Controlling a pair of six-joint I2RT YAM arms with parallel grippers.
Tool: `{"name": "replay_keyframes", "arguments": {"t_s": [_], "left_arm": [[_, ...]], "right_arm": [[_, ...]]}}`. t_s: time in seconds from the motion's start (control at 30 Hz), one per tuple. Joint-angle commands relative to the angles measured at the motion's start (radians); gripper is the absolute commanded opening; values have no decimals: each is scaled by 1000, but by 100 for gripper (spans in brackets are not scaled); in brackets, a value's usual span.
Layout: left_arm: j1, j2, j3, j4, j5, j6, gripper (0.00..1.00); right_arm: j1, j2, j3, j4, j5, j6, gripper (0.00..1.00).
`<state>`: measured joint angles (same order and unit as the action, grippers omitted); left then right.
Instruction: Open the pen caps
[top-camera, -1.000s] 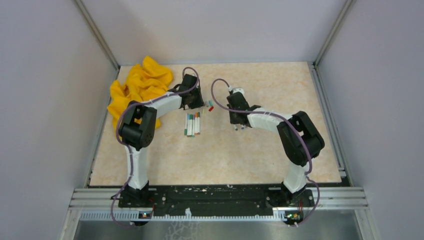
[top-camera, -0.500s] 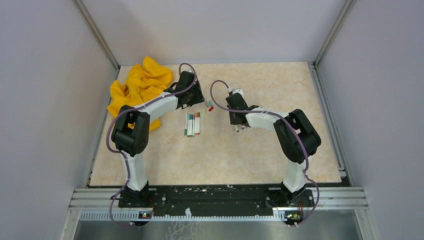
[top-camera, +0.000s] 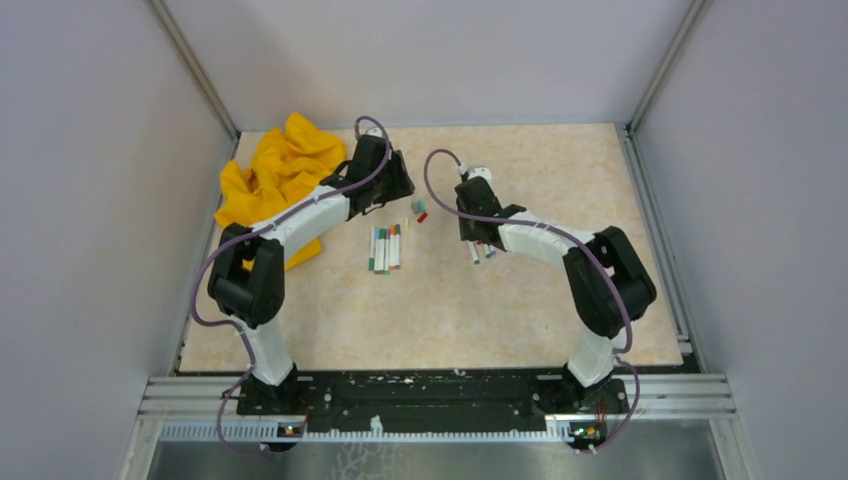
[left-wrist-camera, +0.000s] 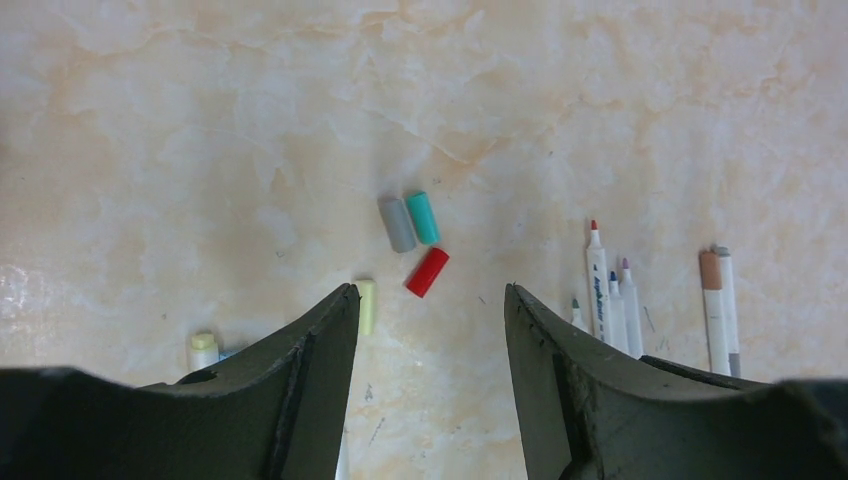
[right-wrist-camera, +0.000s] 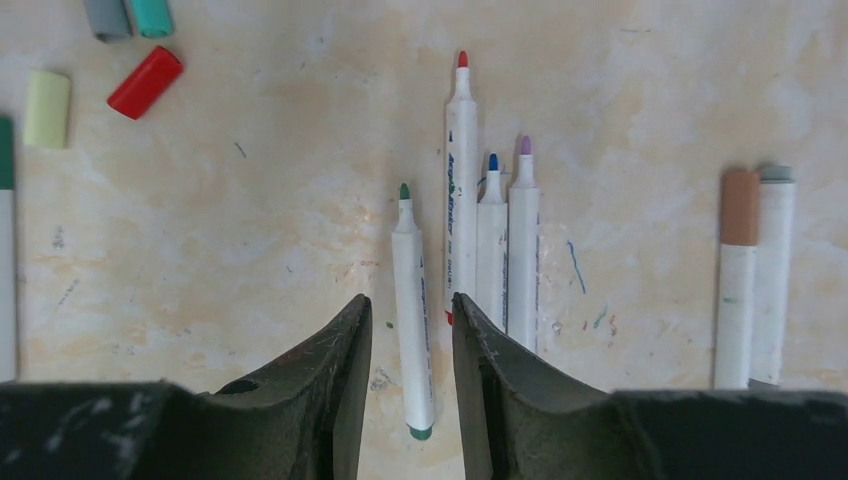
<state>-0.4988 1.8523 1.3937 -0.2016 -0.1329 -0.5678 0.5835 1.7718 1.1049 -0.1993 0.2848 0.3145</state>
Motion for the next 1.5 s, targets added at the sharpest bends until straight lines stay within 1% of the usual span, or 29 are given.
{"name": "replay_keyframes", "arguments": {"t_s": [0.0,0.17,0.27,0.37,0.53,0.87,1.27,1.47], "left_arm": [[-28,-66,-5,33,10,5,62],[-46,-83,-53,150,160,2,64],[-62,-67,-53,175,209,9,64],[-72,-53,-54,185,234,9,64],[-79,-43,-54,192,246,9,64],[-84,-26,-55,194,254,2,64],[-85,-19,-59,194,248,0,64],[-84,-16,-61,194,250,-5,63]], "right_arm": [[-31,-135,35,-27,48,-9,35],[-115,-168,11,-69,26,-1,38],[-165,-178,-15,-78,20,-3,42],[-206,-174,-36,-81,8,-10,43],[-259,-156,-71,-67,-15,-20,43],[-307,-106,-92,-44,-49,-25,43],[-321,-46,-95,-25,-75,-23,42],[-321,-34,-109,-28,-88,-19,39]]}}
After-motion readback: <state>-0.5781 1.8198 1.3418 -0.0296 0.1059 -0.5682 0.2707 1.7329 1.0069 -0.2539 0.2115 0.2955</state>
